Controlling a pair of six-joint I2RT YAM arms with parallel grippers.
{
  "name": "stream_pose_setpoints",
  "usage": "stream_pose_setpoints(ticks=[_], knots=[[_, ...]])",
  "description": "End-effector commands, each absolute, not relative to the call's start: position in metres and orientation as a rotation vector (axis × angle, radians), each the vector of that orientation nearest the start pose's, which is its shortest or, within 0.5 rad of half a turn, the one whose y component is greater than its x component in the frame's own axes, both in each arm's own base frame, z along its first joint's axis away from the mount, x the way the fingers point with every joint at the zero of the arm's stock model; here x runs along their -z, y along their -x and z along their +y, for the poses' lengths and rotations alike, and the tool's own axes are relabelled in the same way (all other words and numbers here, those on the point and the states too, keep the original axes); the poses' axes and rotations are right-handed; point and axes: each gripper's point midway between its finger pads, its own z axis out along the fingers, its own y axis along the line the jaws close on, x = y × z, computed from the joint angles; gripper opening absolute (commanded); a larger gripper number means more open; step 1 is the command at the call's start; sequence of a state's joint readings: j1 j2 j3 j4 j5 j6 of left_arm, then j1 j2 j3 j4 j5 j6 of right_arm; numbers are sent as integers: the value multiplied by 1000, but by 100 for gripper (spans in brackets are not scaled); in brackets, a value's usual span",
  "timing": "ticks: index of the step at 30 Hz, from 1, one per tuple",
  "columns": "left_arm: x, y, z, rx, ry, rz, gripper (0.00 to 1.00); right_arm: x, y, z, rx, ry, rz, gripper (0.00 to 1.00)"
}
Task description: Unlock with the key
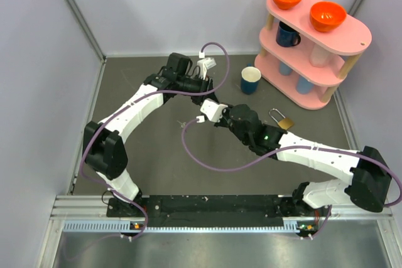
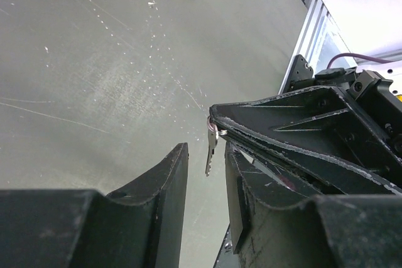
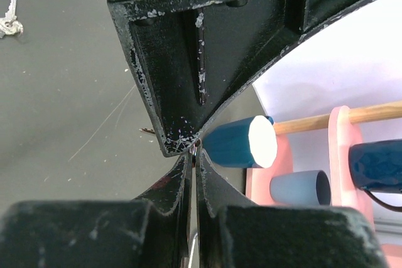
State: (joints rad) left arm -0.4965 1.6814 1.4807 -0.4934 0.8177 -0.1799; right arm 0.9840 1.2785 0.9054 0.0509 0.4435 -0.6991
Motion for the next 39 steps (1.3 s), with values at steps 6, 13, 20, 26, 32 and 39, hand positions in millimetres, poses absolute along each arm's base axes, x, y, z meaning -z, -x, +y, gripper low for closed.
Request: stream_pose_setpoints(ticks=[6, 13, 20, 26, 32, 39], knots=[[-244, -301, -323, 1292, -871, 2093, 31, -273, -307, 274, 185, 1054, 1425, 0], [-245, -301, -323, 1287, -872, 2092, 25, -274, -309, 273, 190, 1042, 1432, 0], [-246, -302, -323, 1281, -874, 2089, 12, -272, -309, 272, 192, 1049, 1434, 0], [-247, -302, -323, 1276, -878, 2087, 0, -269, -310, 272, 203, 1059, 1434, 0], [-258, -301, -317, 1228, -904, 2059, 0, -264, -312, 261, 212, 1092, 1437, 0], [-274, -291, -315, 1250, -961, 2005, 0, -257, -298, 254, 118, 1167, 1446, 0]])
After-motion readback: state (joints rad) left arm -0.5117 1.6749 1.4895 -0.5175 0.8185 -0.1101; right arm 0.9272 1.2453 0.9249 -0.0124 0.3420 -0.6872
